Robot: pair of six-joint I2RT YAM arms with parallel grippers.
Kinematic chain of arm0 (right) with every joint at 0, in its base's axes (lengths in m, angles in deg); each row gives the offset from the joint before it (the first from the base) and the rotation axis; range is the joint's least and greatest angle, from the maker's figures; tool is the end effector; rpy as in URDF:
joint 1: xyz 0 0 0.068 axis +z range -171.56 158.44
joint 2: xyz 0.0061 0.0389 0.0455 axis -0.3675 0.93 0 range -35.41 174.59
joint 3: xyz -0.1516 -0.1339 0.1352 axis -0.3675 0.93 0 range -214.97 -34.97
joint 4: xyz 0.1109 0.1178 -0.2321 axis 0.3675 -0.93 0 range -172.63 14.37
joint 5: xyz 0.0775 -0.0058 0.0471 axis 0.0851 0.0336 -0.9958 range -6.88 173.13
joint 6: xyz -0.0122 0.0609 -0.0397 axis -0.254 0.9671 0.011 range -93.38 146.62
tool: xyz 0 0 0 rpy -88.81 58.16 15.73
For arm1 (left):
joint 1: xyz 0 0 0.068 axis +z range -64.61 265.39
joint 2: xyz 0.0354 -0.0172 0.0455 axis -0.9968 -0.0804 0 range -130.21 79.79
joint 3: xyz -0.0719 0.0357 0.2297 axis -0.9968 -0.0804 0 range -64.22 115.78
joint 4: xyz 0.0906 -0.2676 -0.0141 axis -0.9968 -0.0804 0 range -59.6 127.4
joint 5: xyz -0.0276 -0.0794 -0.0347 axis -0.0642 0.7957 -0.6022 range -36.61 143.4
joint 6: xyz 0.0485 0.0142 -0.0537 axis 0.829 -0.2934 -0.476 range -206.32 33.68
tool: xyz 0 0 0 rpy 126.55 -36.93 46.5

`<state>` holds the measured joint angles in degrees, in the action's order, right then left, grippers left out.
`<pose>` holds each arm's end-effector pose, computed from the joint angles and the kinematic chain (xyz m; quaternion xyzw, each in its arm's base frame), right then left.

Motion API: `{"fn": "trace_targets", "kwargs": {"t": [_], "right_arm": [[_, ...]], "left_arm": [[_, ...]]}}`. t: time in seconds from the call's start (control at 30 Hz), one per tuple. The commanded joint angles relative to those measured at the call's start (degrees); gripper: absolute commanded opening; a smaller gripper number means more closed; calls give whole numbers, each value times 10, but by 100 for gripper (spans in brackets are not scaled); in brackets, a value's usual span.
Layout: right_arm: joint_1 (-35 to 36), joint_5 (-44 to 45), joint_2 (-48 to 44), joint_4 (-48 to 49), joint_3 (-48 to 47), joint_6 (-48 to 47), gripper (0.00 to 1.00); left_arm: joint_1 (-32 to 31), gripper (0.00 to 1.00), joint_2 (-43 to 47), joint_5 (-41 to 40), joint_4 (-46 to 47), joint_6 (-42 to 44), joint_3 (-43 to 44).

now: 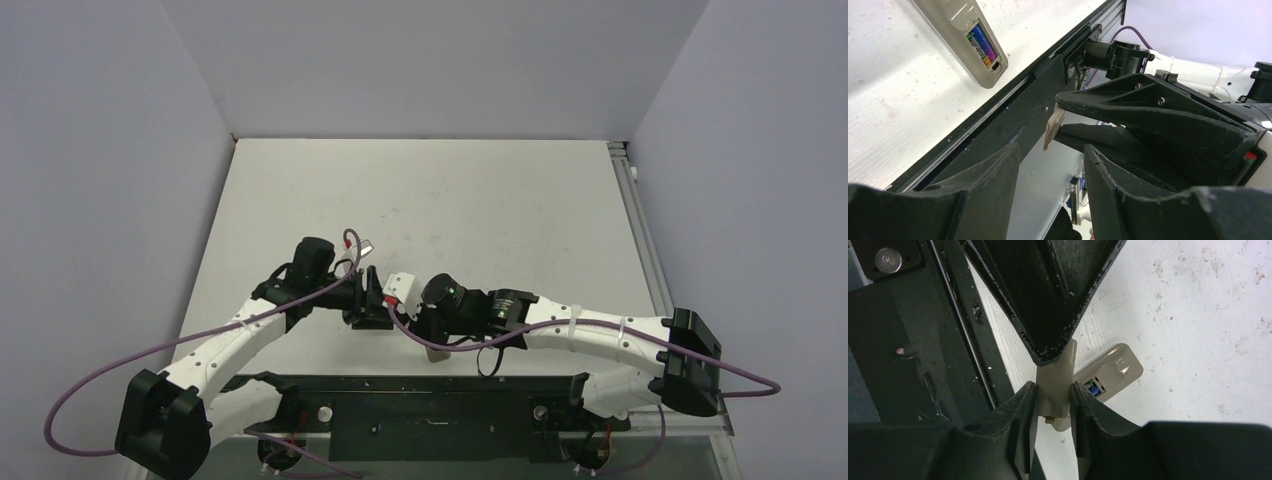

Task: Load the batteries into the remote control

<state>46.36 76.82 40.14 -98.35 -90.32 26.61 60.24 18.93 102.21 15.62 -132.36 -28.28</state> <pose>0.1187 0.3109 0.2112 -0.5297 0.7469 0.2646 0.3026 0.2094 -0.1495 0.1755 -0.0036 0.8600 -0.5079 0.0497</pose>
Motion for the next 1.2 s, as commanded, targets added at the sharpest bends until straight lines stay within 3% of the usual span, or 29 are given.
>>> {"fn": "trace_targets", "kwargs": {"t": [0.0, 0.13, 0.67, 0.87, 1.0, 1.17], "right_arm": [[13, -12, -11, 28, -15, -22, 9], [21, -10, -10, 33, -17, -24, 9], [34, 1, -19, 63, -9, -11, 9], [35, -1, -26, 63, -5, -7, 9], [35, -4, -27, 59, -2, -2, 13], [36, -12, -32, 56, 2, 0, 29]], "left_arm": [[-11, 44, 14, 15, 51, -24, -8], [-13, 38, 14, 20, 56, -27, -8], [-34, 29, 21, 30, 98, -55, -35], [-38, 16, 21, 29, 115, -67, -45], [-41, 0, 22, 27, 125, -75, -47], [-42, 0, 27, 28, 136, -85, -51]]}}
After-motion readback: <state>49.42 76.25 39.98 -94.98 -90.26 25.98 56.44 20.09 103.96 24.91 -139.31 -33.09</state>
